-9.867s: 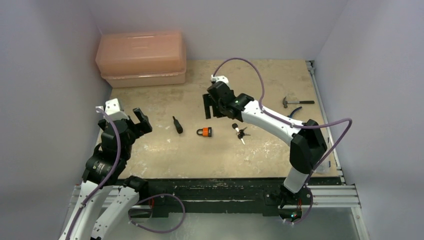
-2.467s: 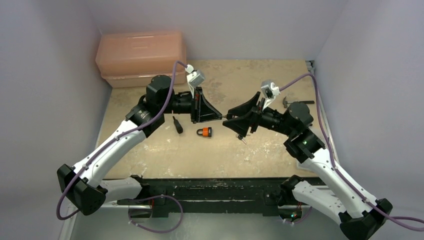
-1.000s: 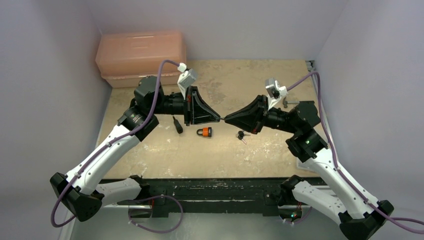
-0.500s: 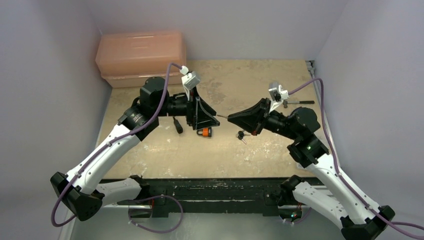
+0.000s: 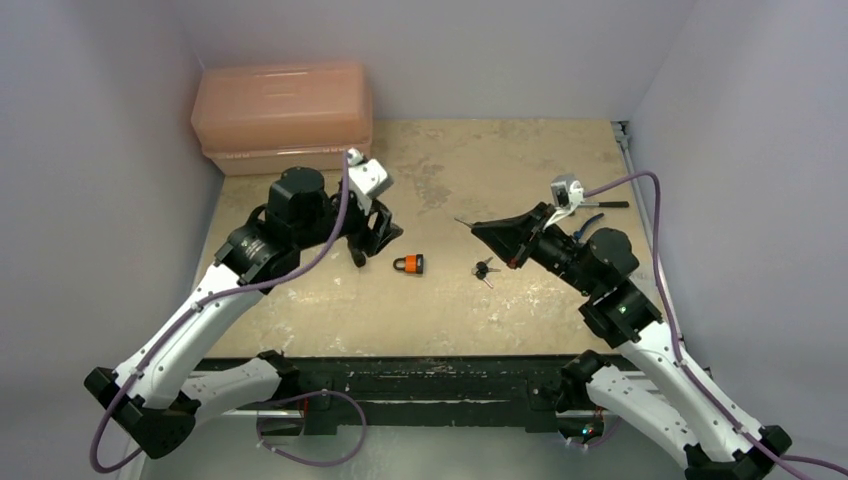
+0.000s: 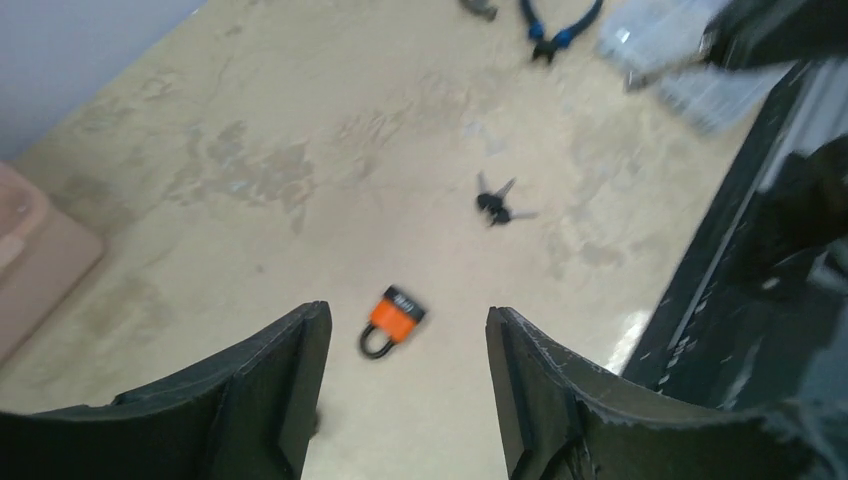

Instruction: Unlock with the key

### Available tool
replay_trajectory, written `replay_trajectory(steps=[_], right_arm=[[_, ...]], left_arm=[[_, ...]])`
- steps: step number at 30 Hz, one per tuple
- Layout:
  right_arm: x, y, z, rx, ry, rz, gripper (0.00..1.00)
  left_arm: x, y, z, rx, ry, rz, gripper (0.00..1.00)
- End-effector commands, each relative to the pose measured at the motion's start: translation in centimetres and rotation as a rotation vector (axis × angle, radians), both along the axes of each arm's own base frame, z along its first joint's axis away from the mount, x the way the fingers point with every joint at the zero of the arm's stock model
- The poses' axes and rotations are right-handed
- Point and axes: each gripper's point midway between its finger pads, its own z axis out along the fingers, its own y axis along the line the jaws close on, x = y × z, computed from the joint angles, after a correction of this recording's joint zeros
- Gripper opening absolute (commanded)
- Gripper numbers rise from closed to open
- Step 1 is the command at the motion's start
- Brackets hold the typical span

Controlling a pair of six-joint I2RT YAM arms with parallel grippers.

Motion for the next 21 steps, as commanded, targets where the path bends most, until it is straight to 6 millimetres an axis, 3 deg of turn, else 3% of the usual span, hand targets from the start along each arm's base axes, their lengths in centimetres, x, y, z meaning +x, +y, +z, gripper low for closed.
replay_trajectory(steps=[1,5,11,15,19,21], right_arm=[[0.7,-0.7,-1.4,-0.017,0.020,-0.058,0.00],[0.5,-0.8,-1.9,-0.012,0.036,-0.059,0.00],[-0.3,-1.1,-2.2,0.001,0.047,-0.047,0.00],[-0.9,-0.8,-2.2,0.009,0.053,-0.016,0.00],[-1.6,-0.7,-2.0,0.027,0.055,0.013,0.00],[-2.2,-0.6,-1.8,0.041,0.052,0.035,0.00]], left_arm=[[-0.4,2.3,-5.7,0.313,-0.252,-0.201,0.59],[-1.6,2.4,-9.3,0.525,-0.438,-0.505,0.60],[1.3,5.2,-13.4,0.845,-0.426,-0.575,0.67],[3.2,8.3,-18.0,1.066,-0.324,-0.623,0.67],[5.1,10.1,-20.3,1.149,-0.295,-0.627,0.67],[6.3,10.8,-20.8,1.178,-0.301,-0.614,0.80]])
